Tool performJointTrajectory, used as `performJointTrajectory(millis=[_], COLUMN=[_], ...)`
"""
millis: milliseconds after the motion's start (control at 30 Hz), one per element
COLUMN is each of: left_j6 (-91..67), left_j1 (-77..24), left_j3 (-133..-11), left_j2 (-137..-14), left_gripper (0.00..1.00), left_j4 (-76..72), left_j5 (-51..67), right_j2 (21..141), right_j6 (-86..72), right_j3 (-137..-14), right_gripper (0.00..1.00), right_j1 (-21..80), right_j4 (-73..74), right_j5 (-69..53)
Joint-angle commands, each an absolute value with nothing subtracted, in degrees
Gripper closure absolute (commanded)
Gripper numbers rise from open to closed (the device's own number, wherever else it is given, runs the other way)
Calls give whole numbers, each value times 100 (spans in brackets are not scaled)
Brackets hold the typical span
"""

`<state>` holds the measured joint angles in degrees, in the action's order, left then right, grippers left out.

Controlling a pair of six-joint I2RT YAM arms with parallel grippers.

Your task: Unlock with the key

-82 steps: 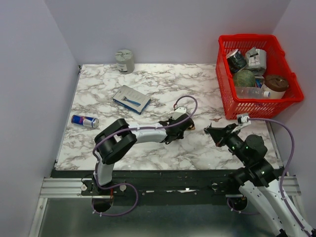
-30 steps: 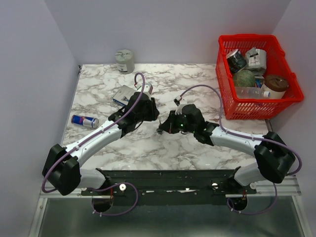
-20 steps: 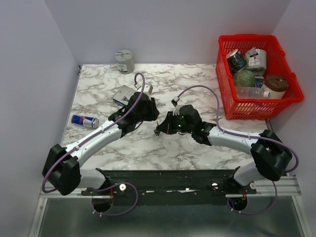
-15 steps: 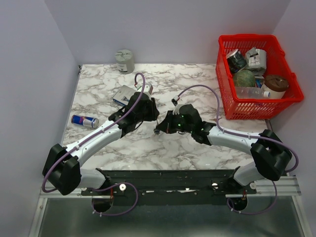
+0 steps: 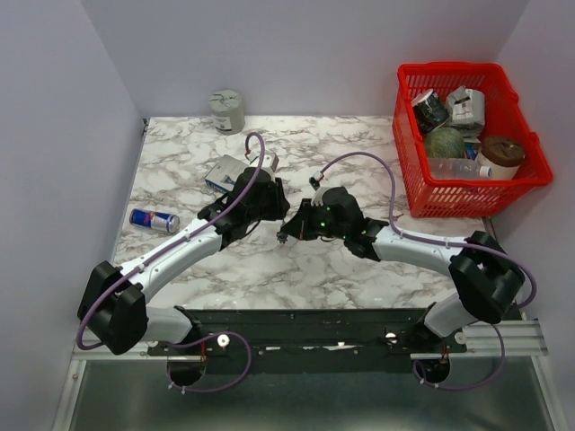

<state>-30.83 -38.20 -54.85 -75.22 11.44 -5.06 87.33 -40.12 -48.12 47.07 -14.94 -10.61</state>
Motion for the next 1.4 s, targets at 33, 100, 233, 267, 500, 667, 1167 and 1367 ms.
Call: performJointTrajectory(millis=[33,100,233,267,500,667,1167,1367], left_j6=[-2980,-2971,-2971,-2971,-2962,-2953,-2944,-2944], left_j1=[-3779,-3779,-3779,-3788,-3788,-3779,-3788,-3779], left_j3=[-5511,-5520,-5520,-5520,-5537,-5537,-5546,-5546], left_j2=[-7550,-7559,-7585,-7576,-7585,-7594,-7611,-7611], left_gripper=[100,100,100,100,100,100,100,100], left_j4=[1037,1046,1046,1046,1055,1055,1063,1055], left_j5=[-475,-475,-475,-466,-475,-492,-492,-483], right_j2=[8833,8833,8833,8824,8877,8921,8903,8938], right_j6=[-4104,-4096,-4104,-4113,-4192,-4210,-4271,-4315], right_j3=[-4948,-4939,-4931,-4939,-4957,-4975,-4992,-4983], right_gripper=[99,99,99,99,99,99,99,99], right_j1=[4737,4737,4737,4737,4737,4737,4729,4729], right_j4=[-1661,-1661,-1705,-1679,-1608,-1573,-1459,-1424], right_j5=[-1099,-1099,-1072,-1055,-976,-958,-835,-800])
